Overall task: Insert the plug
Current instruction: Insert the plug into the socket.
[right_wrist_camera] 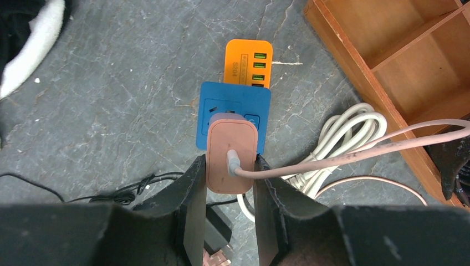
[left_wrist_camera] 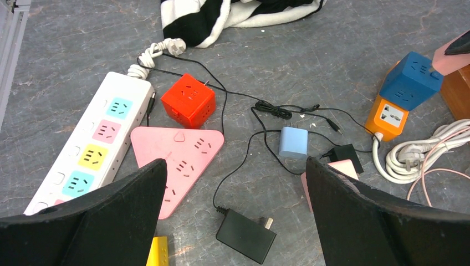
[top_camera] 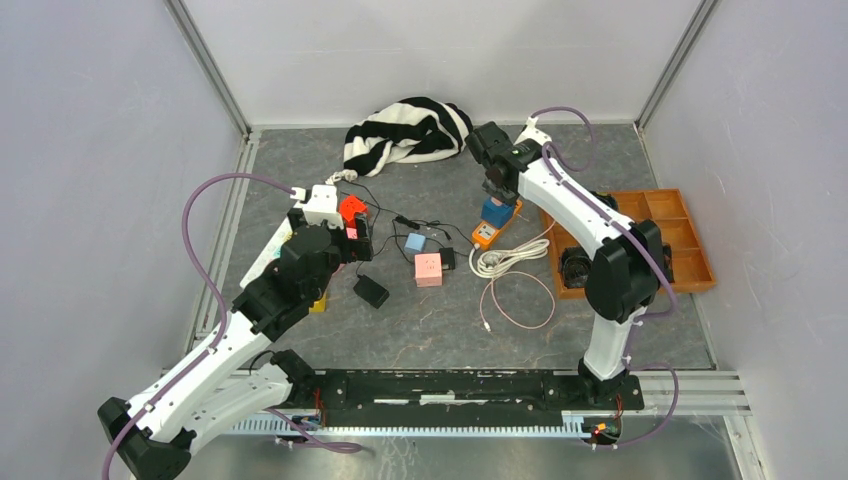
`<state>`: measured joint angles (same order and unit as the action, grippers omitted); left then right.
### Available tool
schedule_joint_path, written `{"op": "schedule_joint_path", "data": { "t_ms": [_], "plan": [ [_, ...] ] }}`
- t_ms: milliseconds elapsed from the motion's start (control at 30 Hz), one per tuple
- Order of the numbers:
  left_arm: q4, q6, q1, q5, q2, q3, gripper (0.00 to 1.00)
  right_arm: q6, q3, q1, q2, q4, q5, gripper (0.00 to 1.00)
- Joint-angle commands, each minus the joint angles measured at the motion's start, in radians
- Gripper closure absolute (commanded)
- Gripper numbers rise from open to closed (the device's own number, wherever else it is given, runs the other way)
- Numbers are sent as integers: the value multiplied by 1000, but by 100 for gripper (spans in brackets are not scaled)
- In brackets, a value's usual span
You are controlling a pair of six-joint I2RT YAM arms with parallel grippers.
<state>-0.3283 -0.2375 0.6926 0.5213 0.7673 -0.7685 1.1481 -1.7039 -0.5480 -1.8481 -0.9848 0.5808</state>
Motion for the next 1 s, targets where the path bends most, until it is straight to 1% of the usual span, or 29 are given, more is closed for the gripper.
{"op": "schedule_joint_path", "data": {
  "t_ms": [0, 233, 467, 967],
  "plan": [
    [20, 39, -1, 6, -5, 1, 0, 15, -57, -5, -26, -17, 39, 100],
    [20, 39, -2, 5, -9, 2, 0, 16, -99, -4, -66, -44, 70, 100],
    [20, 39, -2, 6, -13, 4, 0, 15, -108, -3, -97, -59, 86, 100],
    [19, 42, -2, 12, -17, 5, 0, -2, -109, 6, -143, -66, 64, 100]
  ]
}}
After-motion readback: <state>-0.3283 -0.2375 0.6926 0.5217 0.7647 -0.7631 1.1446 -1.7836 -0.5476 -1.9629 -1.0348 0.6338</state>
